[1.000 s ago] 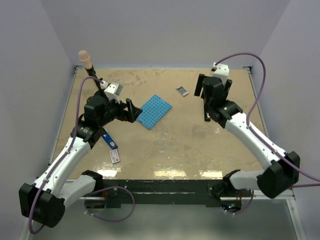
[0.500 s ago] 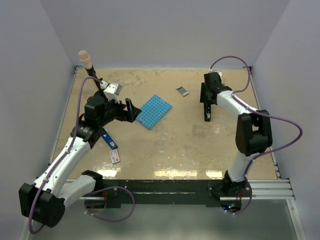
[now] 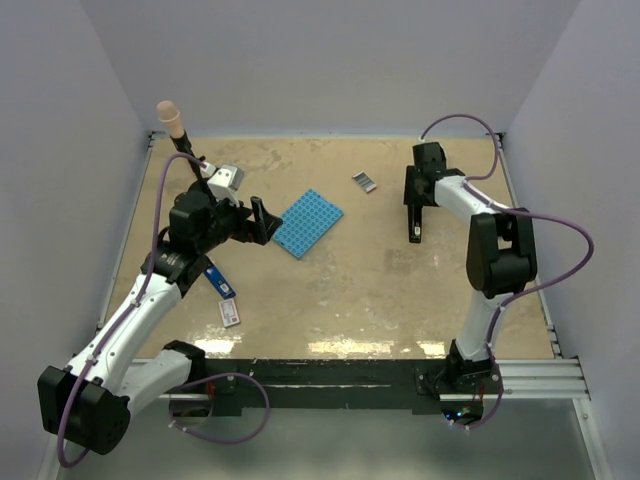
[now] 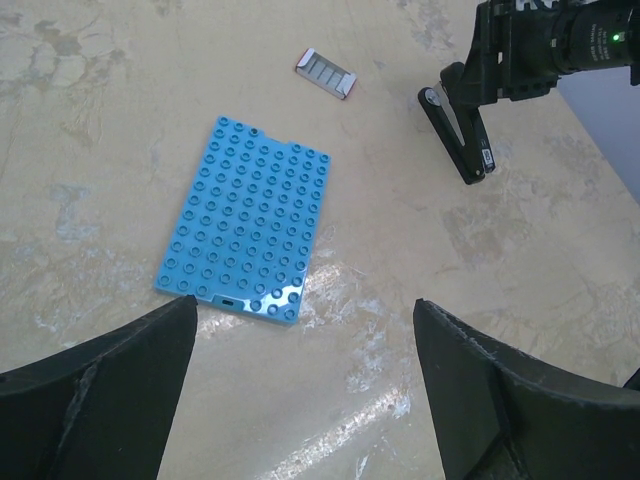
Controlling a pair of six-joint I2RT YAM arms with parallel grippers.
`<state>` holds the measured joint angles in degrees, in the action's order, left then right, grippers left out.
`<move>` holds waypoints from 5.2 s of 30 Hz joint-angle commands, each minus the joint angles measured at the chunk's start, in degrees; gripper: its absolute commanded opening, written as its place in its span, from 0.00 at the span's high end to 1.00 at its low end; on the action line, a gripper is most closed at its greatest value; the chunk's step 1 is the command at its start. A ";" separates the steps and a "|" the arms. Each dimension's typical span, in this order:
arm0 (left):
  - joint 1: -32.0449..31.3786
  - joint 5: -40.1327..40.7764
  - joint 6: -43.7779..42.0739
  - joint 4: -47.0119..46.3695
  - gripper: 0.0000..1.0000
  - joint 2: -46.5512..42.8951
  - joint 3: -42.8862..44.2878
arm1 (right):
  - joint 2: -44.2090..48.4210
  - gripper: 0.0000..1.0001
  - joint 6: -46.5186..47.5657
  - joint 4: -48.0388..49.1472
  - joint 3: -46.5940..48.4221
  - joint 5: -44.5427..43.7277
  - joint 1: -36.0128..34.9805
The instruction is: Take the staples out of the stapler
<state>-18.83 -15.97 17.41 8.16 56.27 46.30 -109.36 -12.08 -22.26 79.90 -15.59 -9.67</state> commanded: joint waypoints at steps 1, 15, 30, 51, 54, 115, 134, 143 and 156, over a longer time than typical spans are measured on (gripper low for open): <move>-0.15 -0.38 -0.09 -2.45 0.07 -0.99 1.60 | -1.11 0.51 1.79 0.82 2.63 0.40 0.44; -0.15 2.16 1.22 -1.75 0.21 -0.90 1.42 | 5.46 1.00 2.85 0.81 0.79 6.27 -1.13; -0.15 -12.86 14.66 -5.87 0.25 7.36 3.96 | 31.03 1.00 1.01 12.14 -12.48 24.90 -14.22; -1.03 -20.08 25.31 -19.94 0.32 19.14 3.00 | 40.72 1.00 -7.61 23.30 -19.61 28.34 -27.94; -1.03 -17.88 24.87 -18.19 0.37 20.28 3.18 | 40.72 1.00 -7.96 24.10 -19.96 27.99 -28.47; -0.16 -18.31 24.78 -23.20 1.00 21.60 1.77 | 23.31 0.75 1.53 6.09 -5.53 27.55 -30.58; 7.23 -19.18 28.46 -20.98 1.00 15.45 1.87 | 42.55 0.54 -8.12 9.16 -37.09 29.56 -30.58; 7.23 -22.61 31.02 -24.60 1.00 14.92 0.19 | 47.22 0.37 -11.22 8.91 -38.77 30.71 -30.58; 7.49 -34.56 40.16 -38.40 1.00 10.71 -5.88 | 42.84 0.02 -6.47 25.32 -29.64 53.95 -27.69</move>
<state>-11.64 -43.68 51.59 -20.23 70.39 40.07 -61.45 -21.28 -5.43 46.17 23.33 -39.24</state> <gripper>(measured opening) 0.097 0.970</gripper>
